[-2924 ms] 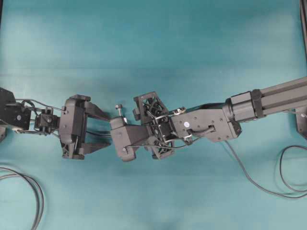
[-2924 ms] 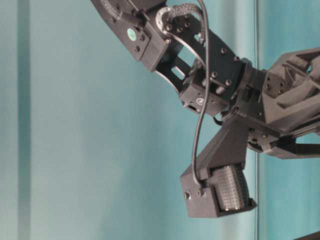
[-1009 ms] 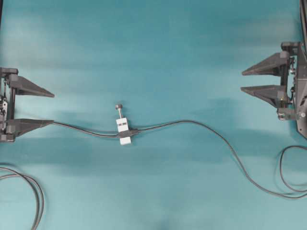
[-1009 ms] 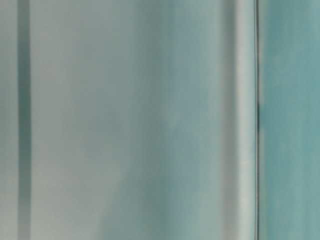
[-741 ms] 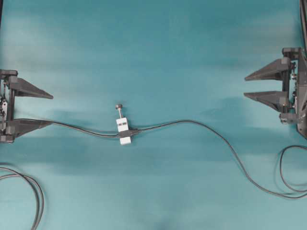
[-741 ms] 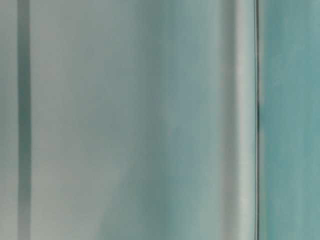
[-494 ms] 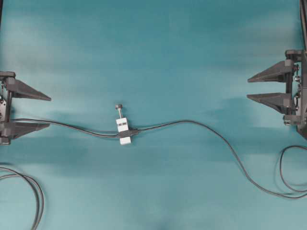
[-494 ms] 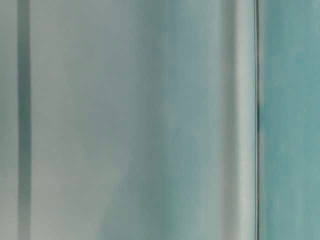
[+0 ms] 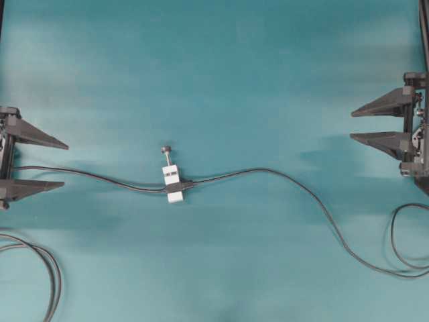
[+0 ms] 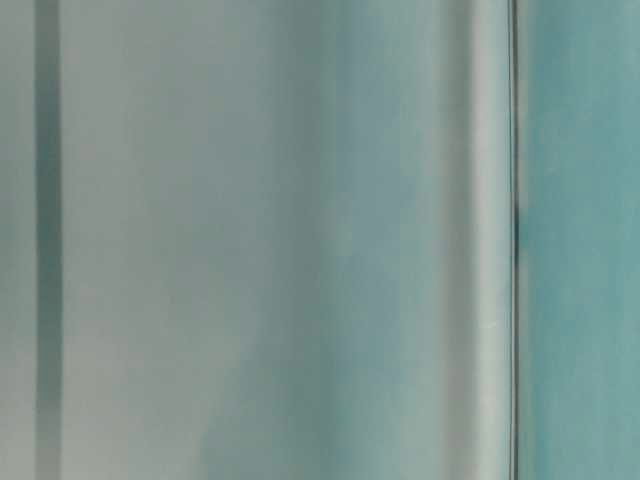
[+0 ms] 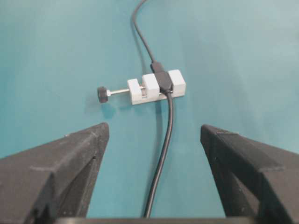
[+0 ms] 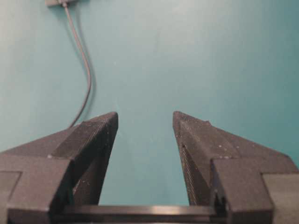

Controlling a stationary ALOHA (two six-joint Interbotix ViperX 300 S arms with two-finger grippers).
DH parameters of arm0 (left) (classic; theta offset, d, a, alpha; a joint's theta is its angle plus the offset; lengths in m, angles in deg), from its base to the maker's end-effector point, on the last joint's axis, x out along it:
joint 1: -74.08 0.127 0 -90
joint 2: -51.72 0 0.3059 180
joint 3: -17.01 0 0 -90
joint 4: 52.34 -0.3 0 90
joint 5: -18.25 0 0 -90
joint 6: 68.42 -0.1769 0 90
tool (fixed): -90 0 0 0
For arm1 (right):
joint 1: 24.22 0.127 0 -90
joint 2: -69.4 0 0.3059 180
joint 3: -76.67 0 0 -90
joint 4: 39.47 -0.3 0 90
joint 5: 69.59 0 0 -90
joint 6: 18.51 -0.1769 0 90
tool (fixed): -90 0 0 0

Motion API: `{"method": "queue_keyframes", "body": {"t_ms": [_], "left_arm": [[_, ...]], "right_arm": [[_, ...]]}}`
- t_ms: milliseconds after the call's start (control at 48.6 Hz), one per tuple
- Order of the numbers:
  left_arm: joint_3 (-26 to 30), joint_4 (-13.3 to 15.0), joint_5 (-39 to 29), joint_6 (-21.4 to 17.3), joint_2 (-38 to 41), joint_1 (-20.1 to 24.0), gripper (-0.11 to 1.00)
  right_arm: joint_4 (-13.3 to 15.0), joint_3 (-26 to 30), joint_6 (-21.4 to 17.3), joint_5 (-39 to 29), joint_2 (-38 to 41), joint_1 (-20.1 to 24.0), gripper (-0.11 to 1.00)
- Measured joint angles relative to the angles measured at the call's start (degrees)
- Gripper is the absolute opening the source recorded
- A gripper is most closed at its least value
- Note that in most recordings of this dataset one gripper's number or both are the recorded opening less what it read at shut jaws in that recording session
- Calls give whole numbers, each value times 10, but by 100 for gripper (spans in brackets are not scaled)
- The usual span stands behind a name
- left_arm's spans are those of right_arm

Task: Insert the USB cable into the female connector supported by the left arm.

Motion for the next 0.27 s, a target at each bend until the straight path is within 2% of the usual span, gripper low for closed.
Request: {"method": "queue_keyframes", "body": {"t_ms": [268], "left_arm": [[-14,-1,9,0,0,0,86]], "right_arm": [[2,-2,4,-4,1,0,56]]}}
